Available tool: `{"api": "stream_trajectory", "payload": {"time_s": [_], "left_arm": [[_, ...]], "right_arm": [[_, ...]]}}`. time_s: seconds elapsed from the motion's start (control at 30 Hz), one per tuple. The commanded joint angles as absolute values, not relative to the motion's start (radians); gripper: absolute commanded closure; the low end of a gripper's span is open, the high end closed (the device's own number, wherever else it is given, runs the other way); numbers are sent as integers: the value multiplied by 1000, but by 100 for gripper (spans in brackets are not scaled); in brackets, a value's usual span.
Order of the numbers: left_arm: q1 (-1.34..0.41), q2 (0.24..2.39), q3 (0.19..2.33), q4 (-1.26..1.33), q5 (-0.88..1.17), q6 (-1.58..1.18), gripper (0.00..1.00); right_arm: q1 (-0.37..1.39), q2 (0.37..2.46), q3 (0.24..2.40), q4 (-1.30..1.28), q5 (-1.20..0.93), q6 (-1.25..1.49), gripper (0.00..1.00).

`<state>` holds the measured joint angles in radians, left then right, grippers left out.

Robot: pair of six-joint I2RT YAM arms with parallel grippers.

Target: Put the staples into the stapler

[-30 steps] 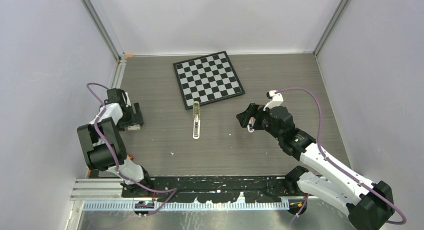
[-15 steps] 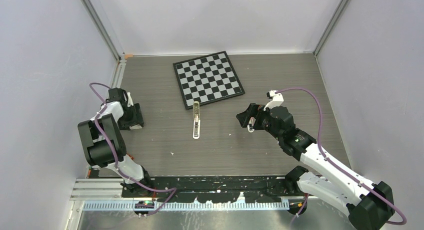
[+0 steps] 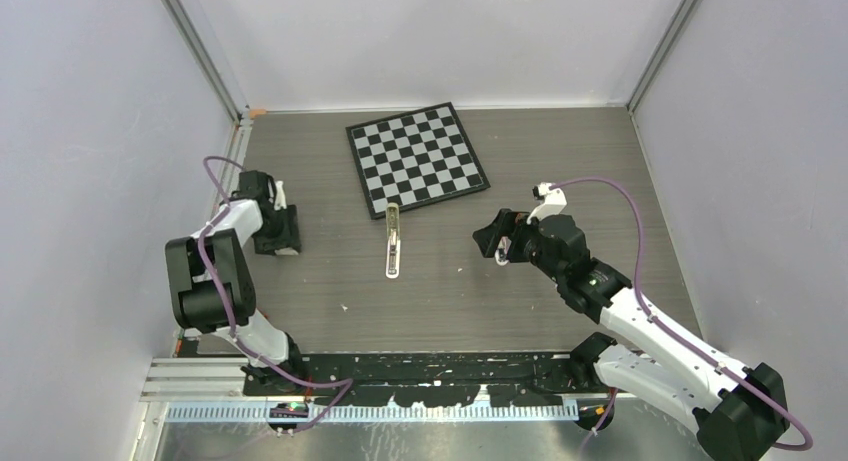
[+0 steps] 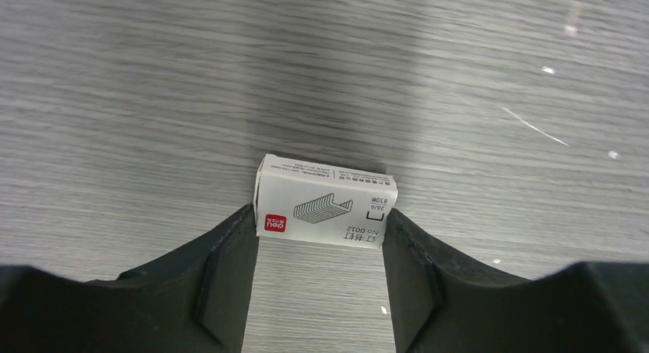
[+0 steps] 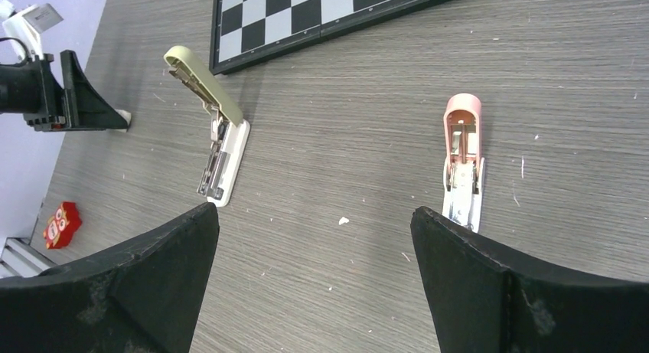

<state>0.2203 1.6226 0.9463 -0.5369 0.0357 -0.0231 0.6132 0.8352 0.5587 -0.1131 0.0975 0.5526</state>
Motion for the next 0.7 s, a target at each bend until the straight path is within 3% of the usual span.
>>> {"api": "stream_trajectory", "payload": {"time_s": [0.0,0.2,0.67], "left_arm": [[122,1551,988,-577,18,-62,47],[-77,1415,949,-608,-18,-182,47],[-601,894,621,-623,-90,-560,53]], "right_arm": [[610,803,567,-106,77,566,0],[610,728,562,-202,29,651,0],[610,581,581,-492,71,695,0]]}}
